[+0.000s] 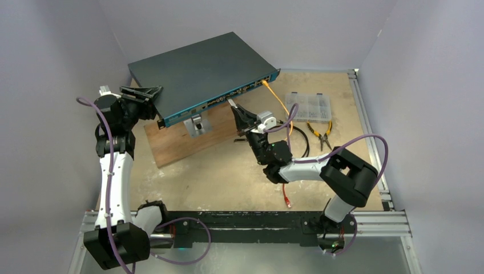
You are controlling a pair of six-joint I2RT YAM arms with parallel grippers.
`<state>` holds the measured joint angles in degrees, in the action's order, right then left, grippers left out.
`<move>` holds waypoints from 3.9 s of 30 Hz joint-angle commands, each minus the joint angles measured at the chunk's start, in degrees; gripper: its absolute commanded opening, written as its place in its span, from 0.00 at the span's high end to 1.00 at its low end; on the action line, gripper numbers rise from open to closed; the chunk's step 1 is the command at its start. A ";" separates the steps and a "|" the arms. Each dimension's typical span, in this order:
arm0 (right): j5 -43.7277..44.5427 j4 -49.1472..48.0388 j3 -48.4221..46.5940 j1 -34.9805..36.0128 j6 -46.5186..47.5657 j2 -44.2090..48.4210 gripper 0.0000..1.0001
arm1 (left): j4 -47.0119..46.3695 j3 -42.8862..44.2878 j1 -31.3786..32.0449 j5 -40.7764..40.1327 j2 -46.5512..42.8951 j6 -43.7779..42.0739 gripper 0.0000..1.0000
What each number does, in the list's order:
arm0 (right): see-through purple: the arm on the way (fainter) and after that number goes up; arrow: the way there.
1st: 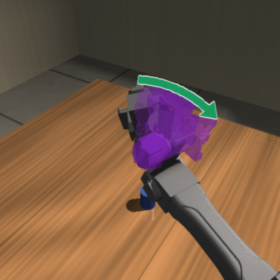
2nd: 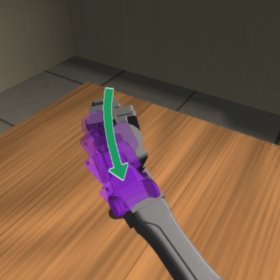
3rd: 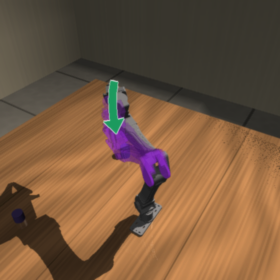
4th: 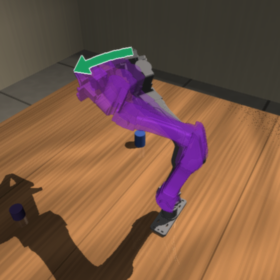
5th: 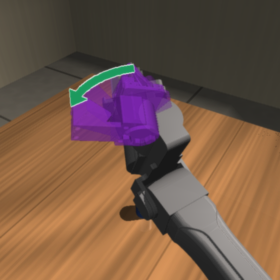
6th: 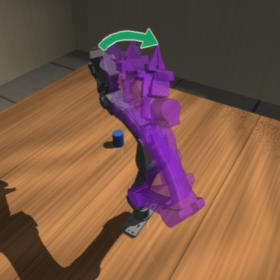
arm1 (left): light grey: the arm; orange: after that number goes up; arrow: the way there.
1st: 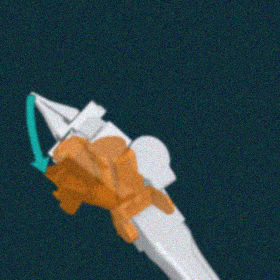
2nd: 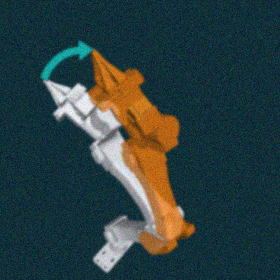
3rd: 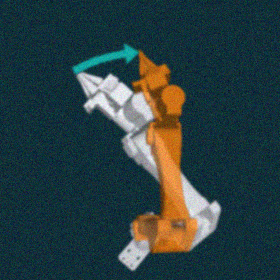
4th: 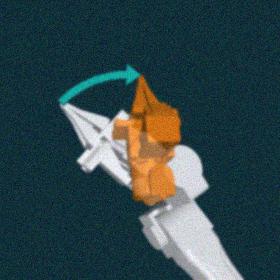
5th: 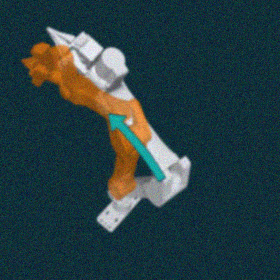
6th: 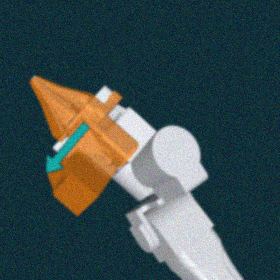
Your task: Insert the plug into the switch port
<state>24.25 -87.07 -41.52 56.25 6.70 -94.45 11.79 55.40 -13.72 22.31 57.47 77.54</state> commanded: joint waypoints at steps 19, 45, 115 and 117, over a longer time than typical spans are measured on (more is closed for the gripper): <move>0.82 -5.79 -3.04 1.03 1.02 -1.21 1.00 | -1.33 -0.50 2.54 4.27 -0.06 -0.13 1.00; 5.55 -7.13 -2.02 1.24 1.78 -2.75 1.00 | -1.51 -0.46 2.67 4.30 -0.01 -0.07 1.00; 3.77 -9.76 -1.68 1.17 1.38 0.61 1.00 | -1.51 -0.86 2.96 4.28 -0.34 -0.11 1.00; 3.94 -9.71 -1.82 1.17 1.47 0.43 1.00 | -1.52 -0.83 2.96 4.29 -0.34 -0.17 1.00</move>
<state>28.77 -87.85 -41.71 57.63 7.11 -94.74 11.75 55.37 -13.37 21.78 57.36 77.93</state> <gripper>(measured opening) 0.067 0.507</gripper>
